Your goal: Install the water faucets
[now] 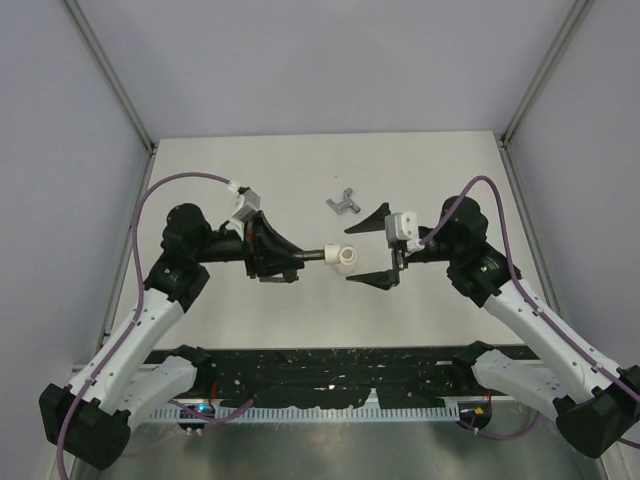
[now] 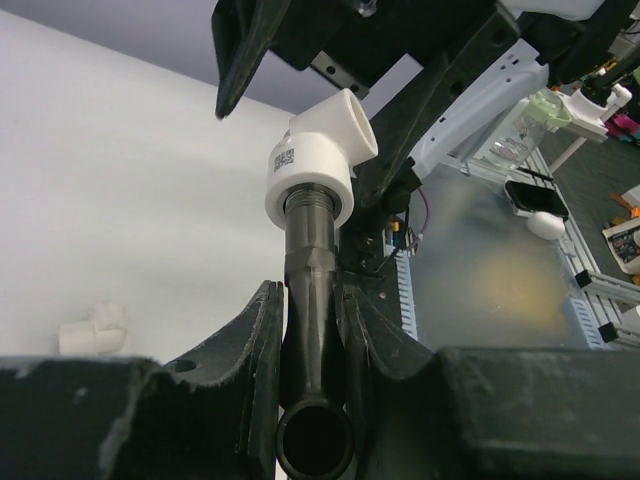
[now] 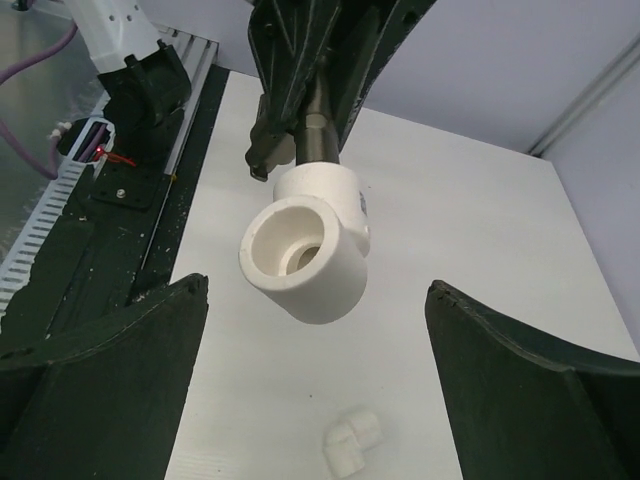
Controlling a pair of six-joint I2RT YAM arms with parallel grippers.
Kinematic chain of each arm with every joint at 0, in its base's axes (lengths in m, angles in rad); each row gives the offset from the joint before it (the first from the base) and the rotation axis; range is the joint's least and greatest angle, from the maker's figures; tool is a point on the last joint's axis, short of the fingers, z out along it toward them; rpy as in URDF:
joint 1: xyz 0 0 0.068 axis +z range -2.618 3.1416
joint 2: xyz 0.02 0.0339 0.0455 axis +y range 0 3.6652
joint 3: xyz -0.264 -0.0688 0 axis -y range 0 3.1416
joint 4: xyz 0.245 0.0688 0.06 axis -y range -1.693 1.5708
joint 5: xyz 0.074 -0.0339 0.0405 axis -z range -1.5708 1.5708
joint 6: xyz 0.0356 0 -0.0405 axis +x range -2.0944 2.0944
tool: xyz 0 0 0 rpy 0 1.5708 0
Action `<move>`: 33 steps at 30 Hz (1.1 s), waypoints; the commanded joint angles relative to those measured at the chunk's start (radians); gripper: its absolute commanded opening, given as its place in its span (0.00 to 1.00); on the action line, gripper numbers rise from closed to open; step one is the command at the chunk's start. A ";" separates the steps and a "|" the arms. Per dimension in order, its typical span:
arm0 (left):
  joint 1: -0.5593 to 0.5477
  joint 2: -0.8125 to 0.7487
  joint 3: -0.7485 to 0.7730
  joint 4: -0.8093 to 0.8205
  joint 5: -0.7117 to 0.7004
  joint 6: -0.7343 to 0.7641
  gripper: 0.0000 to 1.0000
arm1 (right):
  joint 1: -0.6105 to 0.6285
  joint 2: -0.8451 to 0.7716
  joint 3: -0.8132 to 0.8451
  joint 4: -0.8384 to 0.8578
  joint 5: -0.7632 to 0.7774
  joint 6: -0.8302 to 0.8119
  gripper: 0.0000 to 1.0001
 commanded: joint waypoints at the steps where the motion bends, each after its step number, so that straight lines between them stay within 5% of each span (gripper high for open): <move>1: 0.003 -0.001 0.079 0.111 0.093 -0.085 0.00 | 0.029 0.049 0.060 0.008 -0.087 -0.030 0.92; 17: -0.008 0.013 0.113 0.053 0.061 -0.053 0.00 | 0.089 0.086 0.049 0.227 -0.041 0.177 0.78; 23: -0.032 0.004 0.165 -0.100 0.023 0.100 0.00 | 0.092 0.127 0.045 0.317 -0.044 0.335 0.54; 26: -0.055 -0.021 0.199 -0.273 -0.044 0.276 0.00 | 0.092 0.146 0.046 0.370 -0.007 0.488 0.27; 29: -0.116 -0.054 0.228 -0.450 -0.196 0.528 0.00 | 0.091 0.182 0.045 0.441 0.028 0.702 0.11; 33: -0.219 -0.120 0.187 -0.495 -0.415 0.744 0.00 | 0.091 0.245 0.051 0.485 0.025 0.975 0.05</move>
